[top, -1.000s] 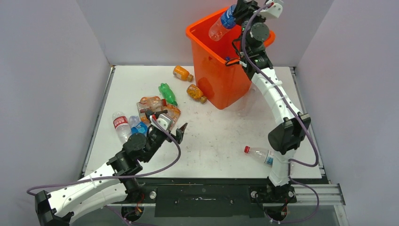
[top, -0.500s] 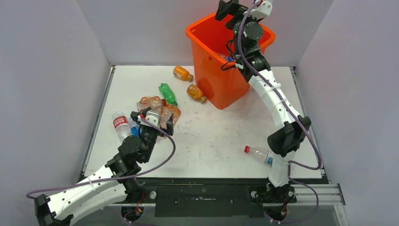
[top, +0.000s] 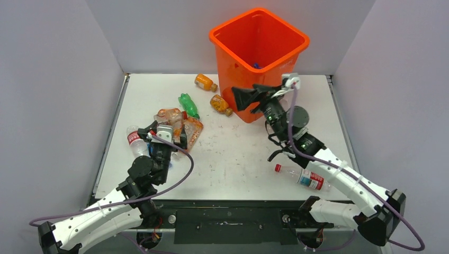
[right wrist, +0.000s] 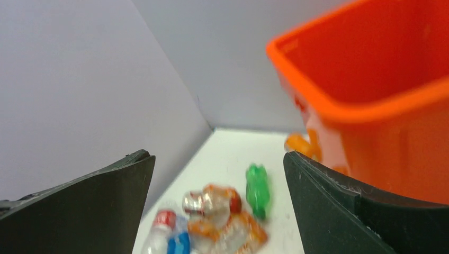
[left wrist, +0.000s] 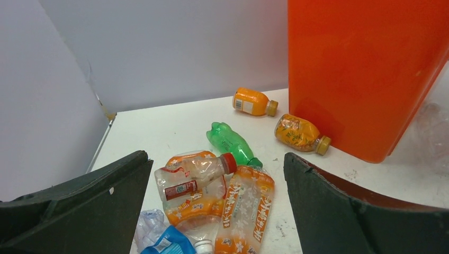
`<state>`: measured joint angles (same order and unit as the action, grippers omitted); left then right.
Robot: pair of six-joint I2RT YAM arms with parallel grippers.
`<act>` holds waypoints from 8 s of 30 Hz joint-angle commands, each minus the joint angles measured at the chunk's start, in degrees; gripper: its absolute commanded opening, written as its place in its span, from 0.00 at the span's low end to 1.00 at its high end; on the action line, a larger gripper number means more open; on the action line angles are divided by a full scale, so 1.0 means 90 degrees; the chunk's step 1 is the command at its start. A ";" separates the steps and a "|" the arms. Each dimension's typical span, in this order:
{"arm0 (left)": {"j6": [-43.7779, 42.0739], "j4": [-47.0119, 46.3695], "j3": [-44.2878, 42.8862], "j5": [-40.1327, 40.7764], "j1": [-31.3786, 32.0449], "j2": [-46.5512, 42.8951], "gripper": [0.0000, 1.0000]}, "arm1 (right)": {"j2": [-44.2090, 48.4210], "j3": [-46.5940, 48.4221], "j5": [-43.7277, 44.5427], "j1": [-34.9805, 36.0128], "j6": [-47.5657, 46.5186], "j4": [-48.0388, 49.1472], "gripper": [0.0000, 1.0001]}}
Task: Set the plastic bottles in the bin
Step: Place the plastic bottle in the trash bin, then pick up the plastic bottle at the center of the board, then place the plastic bottle in the trash bin.
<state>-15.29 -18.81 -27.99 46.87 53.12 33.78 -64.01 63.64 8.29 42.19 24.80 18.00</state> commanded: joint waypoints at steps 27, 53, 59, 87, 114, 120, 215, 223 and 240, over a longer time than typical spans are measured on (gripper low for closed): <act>-0.0302 -0.0668 0.0204 -0.0210 0.0032 -0.0687 0.96 | -0.5571 0.0348 0.1108 0.2292 0.3299 0.0903 0.91; -0.0196 -0.0578 0.0180 -0.0459 0.0036 -0.0732 0.96 | -0.6067 0.0234 0.2441 0.2107 0.2622 -0.1175 0.86; -0.0177 -0.0553 0.0180 -0.0481 0.0047 -0.0729 0.96 | -0.5111 -0.0838 0.2539 0.1778 0.2602 -0.1236 0.84; -0.0284 -0.0470 0.0190 -0.0655 0.0167 -0.0363 0.96 | -0.4104 -0.1913 0.0457 0.1658 0.0937 -0.0337 0.97; -0.0625 0.0393 0.0259 -0.4244 0.0426 -0.0313 0.96 | 0.0256 -0.2312 -0.0087 0.2031 0.0326 -0.3735 0.05; -0.0971 0.0524 0.0258 -0.5204 0.0435 -0.0166 0.96 | 0.0296 -0.0885 -0.0806 0.2052 0.0177 -0.6256 0.05; 0.1813 0.1269 -0.0860 -0.6005 0.0096 0.0927 0.00 | 0.0850 -0.0883 0.1295 0.2183 -0.0784 -0.0186 0.56; 0.1314 0.0893 -0.0575 -0.5870 0.0177 0.0660 0.76 | 0.0568 -0.0314 0.1249 0.2186 -0.0927 -0.1130 0.05; 0.0436 -0.0001 0.0055 -0.3249 0.0291 -0.0182 0.96 | -0.1215 0.3676 0.2638 0.0301 -0.2706 0.0757 0.05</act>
<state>-9.72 -14.22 -27.77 10.46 55.57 32.69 -67.20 89.43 29.36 49.28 3.33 16.16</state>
